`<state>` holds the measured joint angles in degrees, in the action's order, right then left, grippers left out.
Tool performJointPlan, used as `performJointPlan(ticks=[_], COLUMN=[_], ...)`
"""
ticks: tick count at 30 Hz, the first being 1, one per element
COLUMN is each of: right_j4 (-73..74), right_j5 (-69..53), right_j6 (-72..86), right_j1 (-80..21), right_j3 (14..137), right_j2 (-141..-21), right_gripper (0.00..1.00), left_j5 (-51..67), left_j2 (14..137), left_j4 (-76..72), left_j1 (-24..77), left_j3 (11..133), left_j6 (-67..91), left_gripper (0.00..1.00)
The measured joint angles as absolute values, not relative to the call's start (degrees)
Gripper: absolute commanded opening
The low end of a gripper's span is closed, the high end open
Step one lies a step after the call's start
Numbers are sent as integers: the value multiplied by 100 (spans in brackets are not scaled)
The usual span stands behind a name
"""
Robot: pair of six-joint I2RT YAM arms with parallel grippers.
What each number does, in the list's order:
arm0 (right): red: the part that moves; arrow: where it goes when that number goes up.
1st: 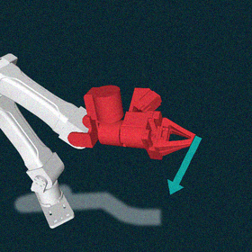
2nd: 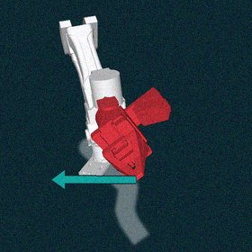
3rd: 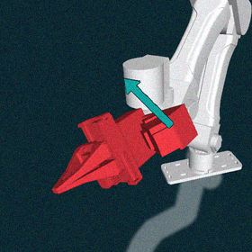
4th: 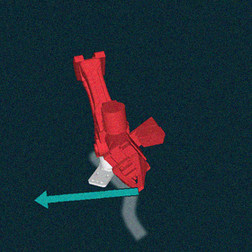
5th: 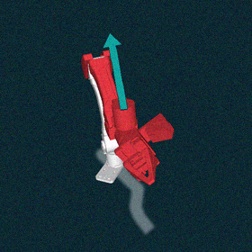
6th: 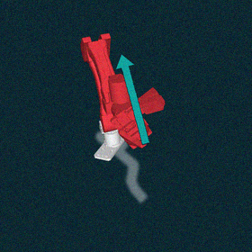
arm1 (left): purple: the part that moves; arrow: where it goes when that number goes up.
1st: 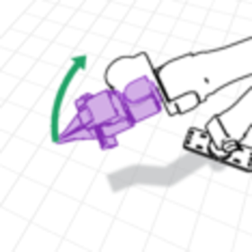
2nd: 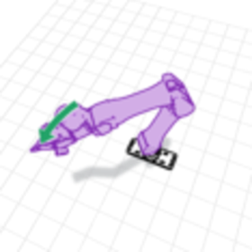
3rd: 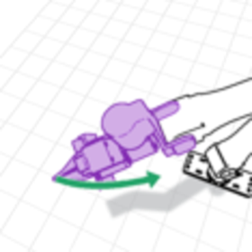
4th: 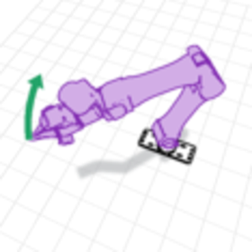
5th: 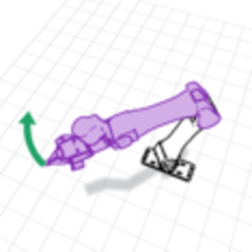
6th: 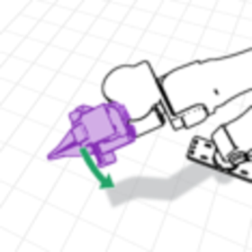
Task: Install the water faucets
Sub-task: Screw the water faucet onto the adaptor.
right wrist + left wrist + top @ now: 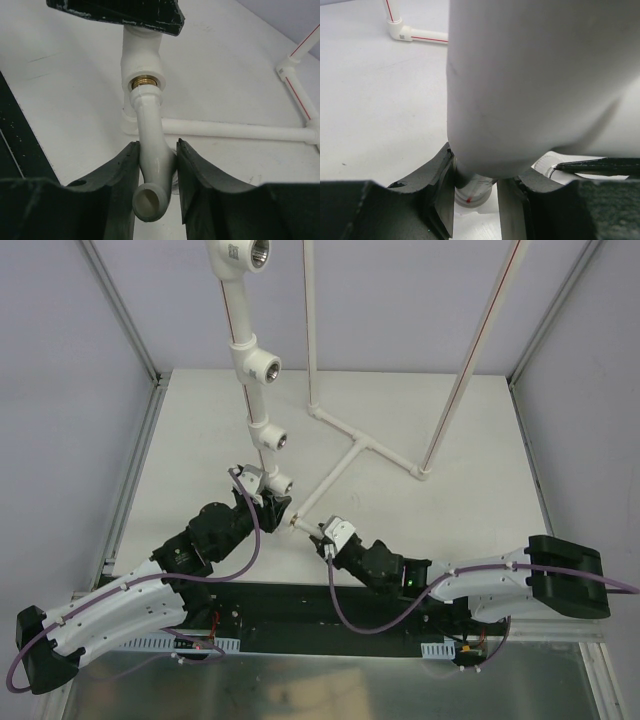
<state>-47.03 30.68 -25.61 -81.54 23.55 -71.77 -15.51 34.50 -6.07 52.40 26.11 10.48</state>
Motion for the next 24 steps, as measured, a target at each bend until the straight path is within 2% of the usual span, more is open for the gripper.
performJointPlan(ticks=[7, 16, 20, 24], right_j4=[-3618, -2539, -2556, -3621], right_j5=[3059, 2073, 1706, 1271], right_j6=[-392, 2840, 4456, 6370], right_j1=[-8005, -7393, -7148, -6888], right_j3=[2624, 2871, 2757, 2097], right_j2=[-6812, -6539, -6523, -6589], right_gripper=[0, 0, 0, 0], left_j5=[-1503, -1511, -1553, -1529], left_j2=[3452, 3463, 3459, 3465], left_j4=[-613, -604, -574, -572], left_j1=[5242, 5240, 5240, 5245], left_j3=[2611, 2611, 2611, 2611], left_j6=[1046, 1048, 1059, 1068], left_gripper=[0, 0, 0, 0])
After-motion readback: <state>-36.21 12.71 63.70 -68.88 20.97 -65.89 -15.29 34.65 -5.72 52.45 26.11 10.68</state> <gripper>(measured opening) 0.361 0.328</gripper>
